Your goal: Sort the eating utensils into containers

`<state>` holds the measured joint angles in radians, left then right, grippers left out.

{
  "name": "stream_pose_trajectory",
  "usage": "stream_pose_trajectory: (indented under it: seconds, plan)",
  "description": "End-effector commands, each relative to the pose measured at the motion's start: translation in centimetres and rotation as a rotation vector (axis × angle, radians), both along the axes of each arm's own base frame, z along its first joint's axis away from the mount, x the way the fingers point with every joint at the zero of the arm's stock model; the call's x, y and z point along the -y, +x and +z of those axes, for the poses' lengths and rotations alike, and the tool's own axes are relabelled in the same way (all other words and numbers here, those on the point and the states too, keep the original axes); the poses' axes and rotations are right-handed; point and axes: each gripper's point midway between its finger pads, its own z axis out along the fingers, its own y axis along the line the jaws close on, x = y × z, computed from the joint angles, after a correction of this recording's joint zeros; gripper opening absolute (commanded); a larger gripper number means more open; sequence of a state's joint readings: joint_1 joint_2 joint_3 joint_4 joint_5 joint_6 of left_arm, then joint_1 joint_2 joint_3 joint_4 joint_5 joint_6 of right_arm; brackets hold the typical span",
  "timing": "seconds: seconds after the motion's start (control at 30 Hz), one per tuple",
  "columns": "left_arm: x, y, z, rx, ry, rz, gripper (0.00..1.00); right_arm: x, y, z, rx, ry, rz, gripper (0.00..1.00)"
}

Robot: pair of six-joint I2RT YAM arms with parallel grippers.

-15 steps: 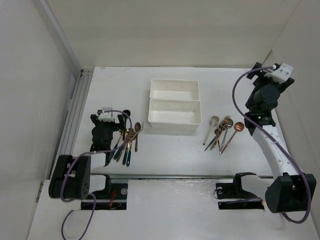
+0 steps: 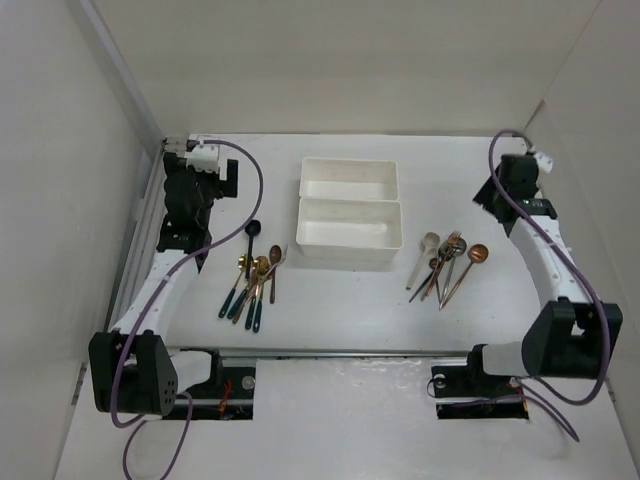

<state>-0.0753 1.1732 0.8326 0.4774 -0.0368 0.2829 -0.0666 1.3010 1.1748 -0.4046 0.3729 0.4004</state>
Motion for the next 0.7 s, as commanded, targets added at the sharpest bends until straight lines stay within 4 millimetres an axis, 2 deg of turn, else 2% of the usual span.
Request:
stream_pose_trajectory:
  seconds: [0.0,0.03,0.07,0.13,0.17,0.27,0.37,0.43,0.47,0.53,0.67]
  plan:
    - [-0.6,-0.9,-3.1,-0.138,-0.074,0.055,1.0,-3.4,-6.6,-11.4,-0.374,0.303,-0.058,0.58]
    - [-0.1,-0.9,-3.5,-0.153,-0.085,0.029,1.0,-4.6,-7.1,-12.7,-0.396,0.362,-0.032,0.55]
    - [0.1,-1.1,-4.3,-0.176,-0.084,0.02,1.0,-4.6,-8.6,-14.6,-0.432,0.386,-0.068,0.53]
    - [0.4,-1.5,-4.8,-0.193,-0.099,0.003,1.0,-4.7,-9.6,-15.7,-0.445,0.43,-0.114,0.53]
    - [0.5,-1.6,-5.3,-0.203,-0.11,0.005,1.0,-4.1,-10.5,-16.6,-0.47,0.403,-0.143,0.53]
    - [0.9,-1.7,-5.8,-0.213,-0.118,-0.003,1.0,-3.9,-11.4,-18.1,-0.518,0.396,-0.171,0.53]
    - [0.9,-1.6,-5.3,-0.195,-0.119,-0.004,1.0,-4.0,-11.5,-20.7,-0.608,0.396,-0.161,0.53]
    - [0.9,-1.6,-5.3,-0.195,-0.119,-0.004,1.0,-3.9,-10.9,-21.3,-0.629,0.39,-0.156,0.52]
    - [0.9,-1.6,-5.5,-0.193,-0.119,-0.004,1.0,-4.0,-11.3,-22.3,-0.67,0.387,-0.155,0.52]
    - [0.5,-1.6,-4.9,-0.173,-0.119,0.016,1.0,-3.3,-11.2,-22.6,-0.685,0.368,-0.169,0.48]
    - [-0.2,-1.9,-4.2,-0.152,-0.108,0.052,1.0,-3.2,-10.7,-23.1,-0.684,0.353,-0.147,0.46]
